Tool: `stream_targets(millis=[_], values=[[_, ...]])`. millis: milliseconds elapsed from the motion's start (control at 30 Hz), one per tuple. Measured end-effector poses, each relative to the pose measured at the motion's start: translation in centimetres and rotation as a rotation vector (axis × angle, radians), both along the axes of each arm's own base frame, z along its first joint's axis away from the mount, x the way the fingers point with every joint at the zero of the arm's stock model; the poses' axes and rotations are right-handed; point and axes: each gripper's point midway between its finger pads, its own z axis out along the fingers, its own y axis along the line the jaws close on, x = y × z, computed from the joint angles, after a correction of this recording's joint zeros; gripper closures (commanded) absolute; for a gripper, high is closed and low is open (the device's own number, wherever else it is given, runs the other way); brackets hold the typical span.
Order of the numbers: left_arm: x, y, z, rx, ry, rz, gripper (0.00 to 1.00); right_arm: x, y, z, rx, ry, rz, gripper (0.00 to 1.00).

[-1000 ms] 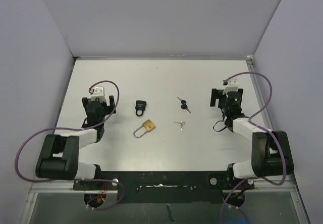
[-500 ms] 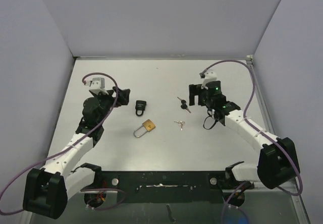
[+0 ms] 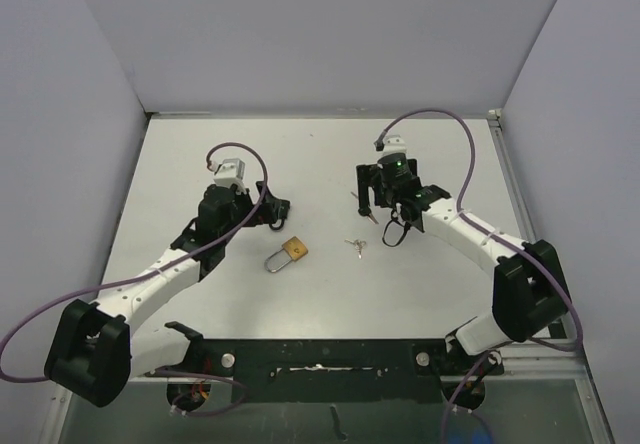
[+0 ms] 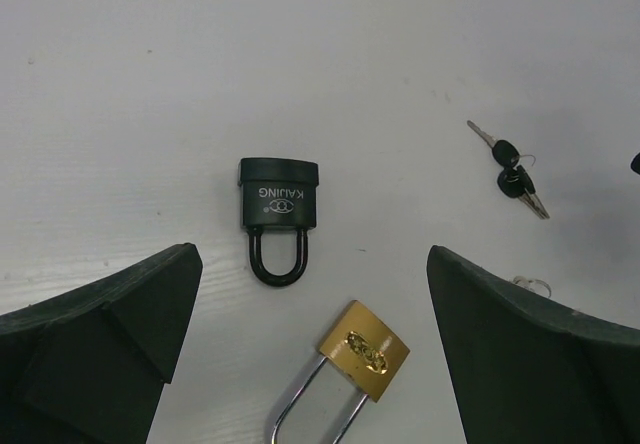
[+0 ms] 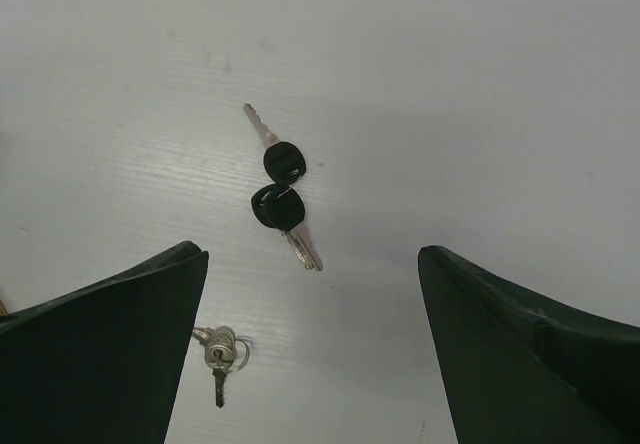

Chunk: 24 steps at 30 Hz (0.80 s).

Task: Unlock with the key

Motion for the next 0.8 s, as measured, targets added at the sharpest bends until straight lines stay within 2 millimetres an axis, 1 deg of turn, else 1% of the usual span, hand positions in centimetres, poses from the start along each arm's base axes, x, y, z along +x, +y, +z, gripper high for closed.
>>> stream_targets(millis=[133,233,333,433,500,633,733,800], values=[[0.1,0.4,-1.4,0.037,0.045,0.021,0.02,0.5,-0.2,-2.1,0.016,0.076,-0.032,0.17],[-0.1,0.5,-2.6,0.058,0.082,0.024,0.02,0.7,-0.4,-4.2,0.064,0.15,-0.049,0.24],[-0.3,0.4,-3.3,0.07,0.104,0.017,0.02,1.0,-1.0,-5.9,0.123,0.215,-0.064,0.29],[-0.3,0.2,-3.4,0.072,0.107,0.012,0.02,1.1,-1.3,-6.8,0.147,0.247,-0.065,0.31],[-0.3,0.1,-3.4,0.072,0.108,0.007,0.02,1.2,-0.7,-7.2,0.141,0.262,-0.033,0.31],[-0.3,-0.1,-3.7,0.075,0.114,0.004,0.02,1.6,1.3,-7.6,0.103,0.279,0.051,0.32],[-0.4,-0.1,-4.0,0.08,0.122,0.002,0.02,1.9,2.6,-7.7,0.065,0.281,0.107,0.35],[-0.4,-0.1,-4.1,0.082,0.125,0.001,0.02,1.9,3.0,-7.8,0.036,0.287,0.128,0.38]])
